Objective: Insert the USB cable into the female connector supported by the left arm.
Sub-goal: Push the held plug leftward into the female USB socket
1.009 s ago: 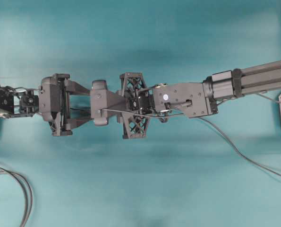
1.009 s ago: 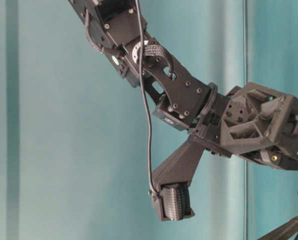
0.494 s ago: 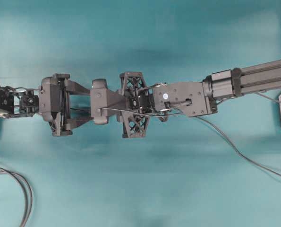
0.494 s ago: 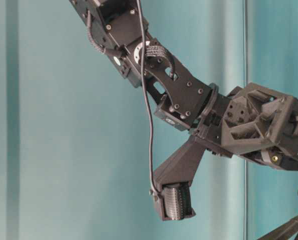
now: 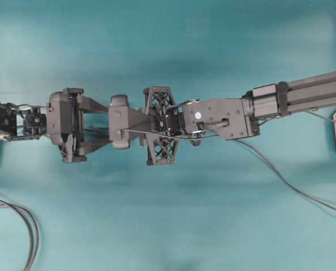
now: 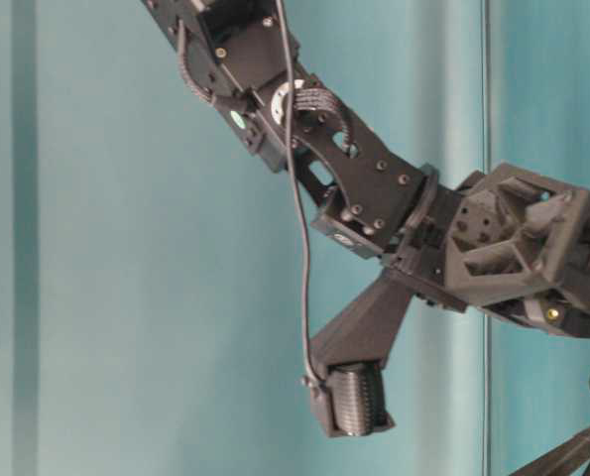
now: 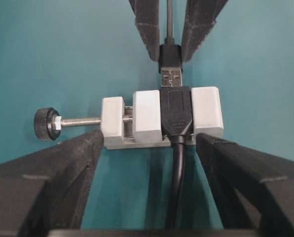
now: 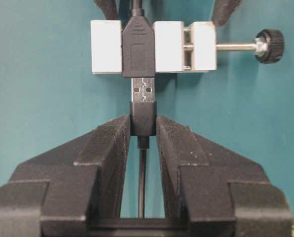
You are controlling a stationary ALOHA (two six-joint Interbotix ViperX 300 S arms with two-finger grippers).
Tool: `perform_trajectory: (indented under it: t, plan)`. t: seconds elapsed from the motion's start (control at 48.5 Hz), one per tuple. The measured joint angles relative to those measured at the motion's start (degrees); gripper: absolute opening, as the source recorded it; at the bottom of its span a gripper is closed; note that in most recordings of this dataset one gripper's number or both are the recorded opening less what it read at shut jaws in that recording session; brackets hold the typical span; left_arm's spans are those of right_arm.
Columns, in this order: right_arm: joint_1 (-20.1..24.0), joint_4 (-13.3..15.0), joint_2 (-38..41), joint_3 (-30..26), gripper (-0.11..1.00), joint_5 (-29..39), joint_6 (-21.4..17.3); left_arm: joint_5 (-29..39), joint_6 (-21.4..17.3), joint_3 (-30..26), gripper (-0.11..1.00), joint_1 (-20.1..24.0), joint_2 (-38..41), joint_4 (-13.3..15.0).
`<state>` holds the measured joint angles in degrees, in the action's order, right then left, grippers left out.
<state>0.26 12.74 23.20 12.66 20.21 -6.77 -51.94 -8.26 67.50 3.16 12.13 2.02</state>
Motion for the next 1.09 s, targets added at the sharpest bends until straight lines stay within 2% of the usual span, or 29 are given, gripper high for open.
perform_trajectory:
  t: [1.092]
  plan:
    - [0.35, 0.0, 0.35, -0.26, 0.21, 0.53, 0.0, 0.44, 0.0, -0.09, 0.84, 0.0, -0.09, 0.09]
